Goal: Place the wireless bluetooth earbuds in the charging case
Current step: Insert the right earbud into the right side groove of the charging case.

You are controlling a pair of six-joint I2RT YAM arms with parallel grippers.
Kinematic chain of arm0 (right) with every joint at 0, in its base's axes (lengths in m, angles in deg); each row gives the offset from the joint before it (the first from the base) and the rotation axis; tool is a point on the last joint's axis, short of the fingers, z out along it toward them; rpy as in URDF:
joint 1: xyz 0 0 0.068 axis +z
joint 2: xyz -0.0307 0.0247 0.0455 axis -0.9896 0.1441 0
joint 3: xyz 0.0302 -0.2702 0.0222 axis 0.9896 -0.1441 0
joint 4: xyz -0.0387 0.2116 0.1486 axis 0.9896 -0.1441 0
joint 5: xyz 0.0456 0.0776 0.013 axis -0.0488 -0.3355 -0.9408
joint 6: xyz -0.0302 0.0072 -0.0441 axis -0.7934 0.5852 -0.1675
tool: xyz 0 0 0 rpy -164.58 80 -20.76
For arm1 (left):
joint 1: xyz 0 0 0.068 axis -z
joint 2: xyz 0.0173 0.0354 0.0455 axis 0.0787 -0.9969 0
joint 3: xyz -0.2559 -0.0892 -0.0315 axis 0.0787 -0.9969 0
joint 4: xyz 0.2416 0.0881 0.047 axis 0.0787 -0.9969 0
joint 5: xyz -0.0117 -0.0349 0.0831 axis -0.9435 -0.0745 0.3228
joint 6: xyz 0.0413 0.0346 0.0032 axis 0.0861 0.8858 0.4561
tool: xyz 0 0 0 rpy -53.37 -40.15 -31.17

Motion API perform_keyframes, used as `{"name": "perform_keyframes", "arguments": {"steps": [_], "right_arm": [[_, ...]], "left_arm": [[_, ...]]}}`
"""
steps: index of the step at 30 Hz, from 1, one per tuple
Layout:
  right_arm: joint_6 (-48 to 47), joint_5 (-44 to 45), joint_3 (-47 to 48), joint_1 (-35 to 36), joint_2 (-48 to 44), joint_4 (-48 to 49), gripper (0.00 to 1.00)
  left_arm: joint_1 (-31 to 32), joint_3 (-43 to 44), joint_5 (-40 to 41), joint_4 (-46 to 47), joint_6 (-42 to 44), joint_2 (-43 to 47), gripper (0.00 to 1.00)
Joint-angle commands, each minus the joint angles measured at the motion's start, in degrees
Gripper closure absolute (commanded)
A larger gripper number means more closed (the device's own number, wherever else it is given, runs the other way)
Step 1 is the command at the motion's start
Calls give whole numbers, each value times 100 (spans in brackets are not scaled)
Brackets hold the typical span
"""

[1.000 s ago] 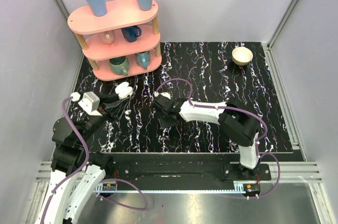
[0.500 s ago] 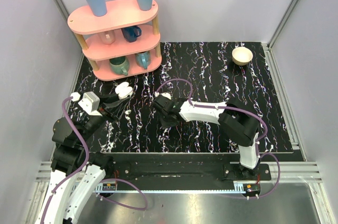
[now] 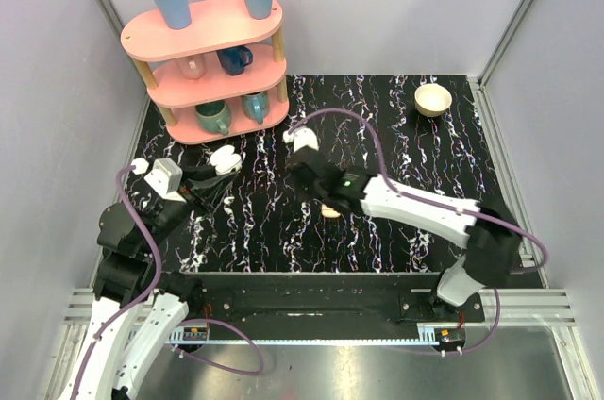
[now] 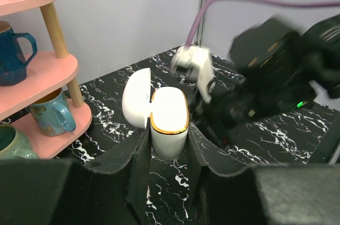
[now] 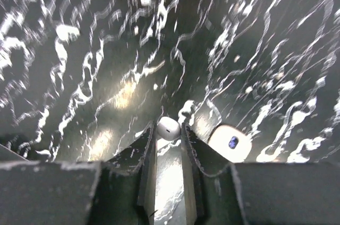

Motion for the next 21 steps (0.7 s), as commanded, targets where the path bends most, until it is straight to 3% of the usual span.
{"name": "perform_keyframes", "arguments": {"steps": [1, 11, 21], "right_arm": [[-1093, 1114, 176, 126, -1017, 773, 81], [-3272, 1547, 597, 600, -1757, 2268, 80], [-4259, 1108, 782, 1277, -1757, 3112, 79]], "left_arm": [[-31, 201, -190, 258, -198, -234, 100], [-31, 315, -691, 345, -506, -726, 100], [-31, 280, -972, 451, -638, -841, 100]]}}
